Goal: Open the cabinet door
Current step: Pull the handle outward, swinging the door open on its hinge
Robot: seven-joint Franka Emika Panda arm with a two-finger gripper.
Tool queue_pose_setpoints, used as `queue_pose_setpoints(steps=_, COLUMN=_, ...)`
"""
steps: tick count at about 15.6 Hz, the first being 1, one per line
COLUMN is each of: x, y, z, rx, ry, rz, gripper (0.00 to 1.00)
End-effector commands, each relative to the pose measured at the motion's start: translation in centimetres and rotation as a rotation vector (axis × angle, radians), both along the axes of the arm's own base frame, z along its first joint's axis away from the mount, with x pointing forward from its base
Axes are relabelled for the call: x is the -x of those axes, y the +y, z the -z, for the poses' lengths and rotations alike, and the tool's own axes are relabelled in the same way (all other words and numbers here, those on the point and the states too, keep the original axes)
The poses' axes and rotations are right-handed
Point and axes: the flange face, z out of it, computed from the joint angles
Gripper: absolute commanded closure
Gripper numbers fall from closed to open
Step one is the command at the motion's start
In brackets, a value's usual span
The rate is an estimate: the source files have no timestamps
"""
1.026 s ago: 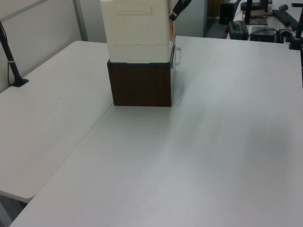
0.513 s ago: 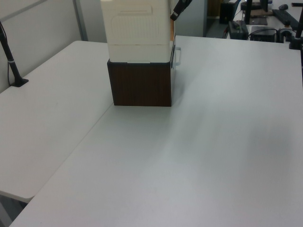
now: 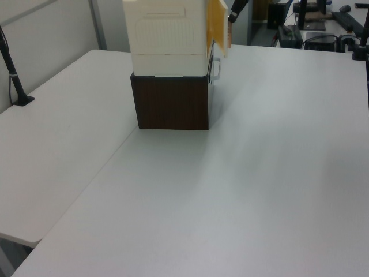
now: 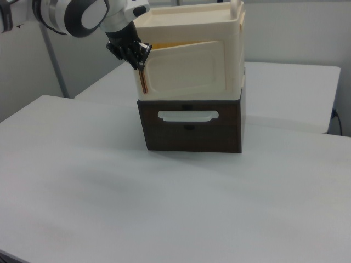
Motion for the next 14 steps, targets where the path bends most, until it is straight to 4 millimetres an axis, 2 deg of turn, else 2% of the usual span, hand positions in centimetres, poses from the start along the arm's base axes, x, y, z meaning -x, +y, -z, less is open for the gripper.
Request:
queue_pose_setpoints(steps=1, x=1.3, y=-3.9, z=0.4, rx=0.007, ry=0.048, rz=0.038, gripper=0.99)
queue_pose_setpoints(steps=5, x=3.2, y=-7.6, z=0.2, rx=-0.001, ry=0.110, rz=0.076, gripper=0.98)
queue_pose_setpoints(steps=6, x=3.8, y=-8.6, z=0.1, rx=0.001, ry=0.130, rz=0.073, gripper=0.91)
queue_pose_setpoints(steps=8, x=5.1, y=-10.6, z=0.0, rx=0.013, ry=0.161, rz=0.035, gripper=0.74)
queue_pose_setpoints(steps=10, x=6.2, y=-12.3, z=0.1, rx=0.016, ry=0.195, rz=0.016, gripper=0.51)
queue_pose_setpoints(steps=11, x=6.7, y=-13.5, z=0.0, rx=0.019, ry=0.197, rz=0.024, gripper=0.27)
queue_pose_setpoints(steps=13, x=7.3, y=-15.2, z=0.0, rx=0.022, ry=0.199, rz=0.053, gripper=0.01)
queue_pose_setpoints(steps=14, x=7.3, y=-15.9, z=0.1, rx=0.023, ry=0.198, rz=0.060, gripper=0.00)
